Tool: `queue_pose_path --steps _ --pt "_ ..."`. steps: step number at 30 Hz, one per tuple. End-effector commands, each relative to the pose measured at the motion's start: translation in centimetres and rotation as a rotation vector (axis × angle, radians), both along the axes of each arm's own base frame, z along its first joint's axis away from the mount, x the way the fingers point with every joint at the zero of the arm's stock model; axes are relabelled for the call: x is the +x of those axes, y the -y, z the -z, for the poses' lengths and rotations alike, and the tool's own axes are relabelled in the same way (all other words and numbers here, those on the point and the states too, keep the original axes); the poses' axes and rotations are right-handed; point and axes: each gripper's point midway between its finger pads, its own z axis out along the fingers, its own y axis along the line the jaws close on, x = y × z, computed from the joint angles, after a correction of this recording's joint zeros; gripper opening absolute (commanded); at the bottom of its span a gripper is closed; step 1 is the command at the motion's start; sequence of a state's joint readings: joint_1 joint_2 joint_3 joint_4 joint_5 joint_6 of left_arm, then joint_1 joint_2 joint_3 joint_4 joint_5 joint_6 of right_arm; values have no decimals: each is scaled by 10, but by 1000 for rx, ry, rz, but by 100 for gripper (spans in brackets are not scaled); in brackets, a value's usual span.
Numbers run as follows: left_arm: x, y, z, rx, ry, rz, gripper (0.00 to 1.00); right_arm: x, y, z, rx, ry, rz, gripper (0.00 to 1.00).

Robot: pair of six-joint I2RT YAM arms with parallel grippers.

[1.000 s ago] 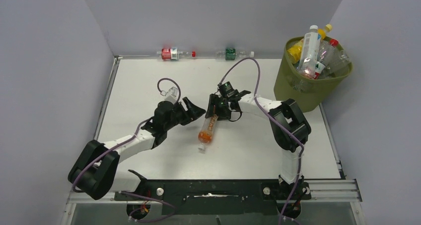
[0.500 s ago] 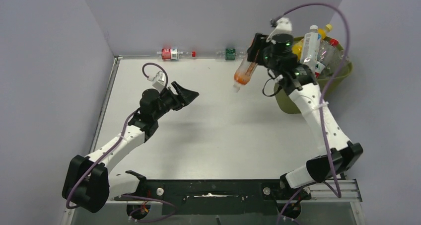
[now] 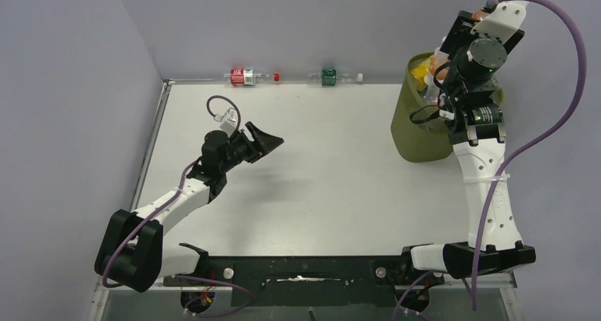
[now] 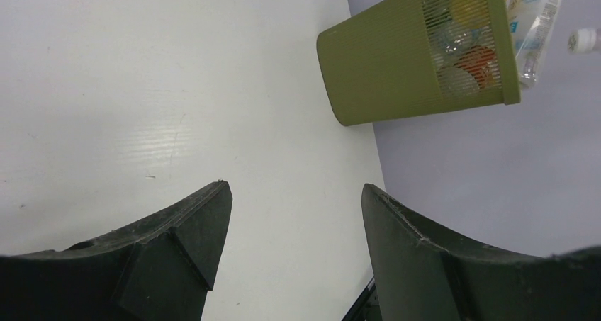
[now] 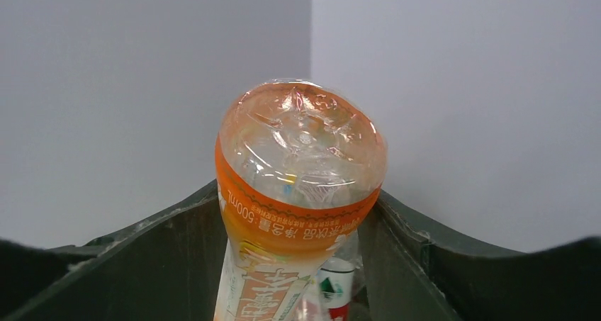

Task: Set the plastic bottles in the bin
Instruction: Place the plastic bottle in the trash bin.

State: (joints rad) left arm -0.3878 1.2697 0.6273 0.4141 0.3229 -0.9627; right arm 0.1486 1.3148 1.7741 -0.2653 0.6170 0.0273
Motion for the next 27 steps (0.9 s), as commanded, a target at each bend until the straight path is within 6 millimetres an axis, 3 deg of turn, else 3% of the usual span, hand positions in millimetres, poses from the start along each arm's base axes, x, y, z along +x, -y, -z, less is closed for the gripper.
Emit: queue_pose_path --steps 1,7,13,22,27 --pt "8 -5 -23 -61 90 17 67 -16 47 -16 -12 60 200 60" --pt "13 -18 -21 -84 91 17 67 -22 84 -12 0 68 305 60" --pt "16 -29 -19 -107 94 13 67 -17 101 -1 -4 31 367 60" --pt "19 -36 -14 -121 90 17 67 23 125 65 4 -75 390 61" --pt "18 -39 -13 -121 88 12 67 22 125 99 37 -118 395 59"
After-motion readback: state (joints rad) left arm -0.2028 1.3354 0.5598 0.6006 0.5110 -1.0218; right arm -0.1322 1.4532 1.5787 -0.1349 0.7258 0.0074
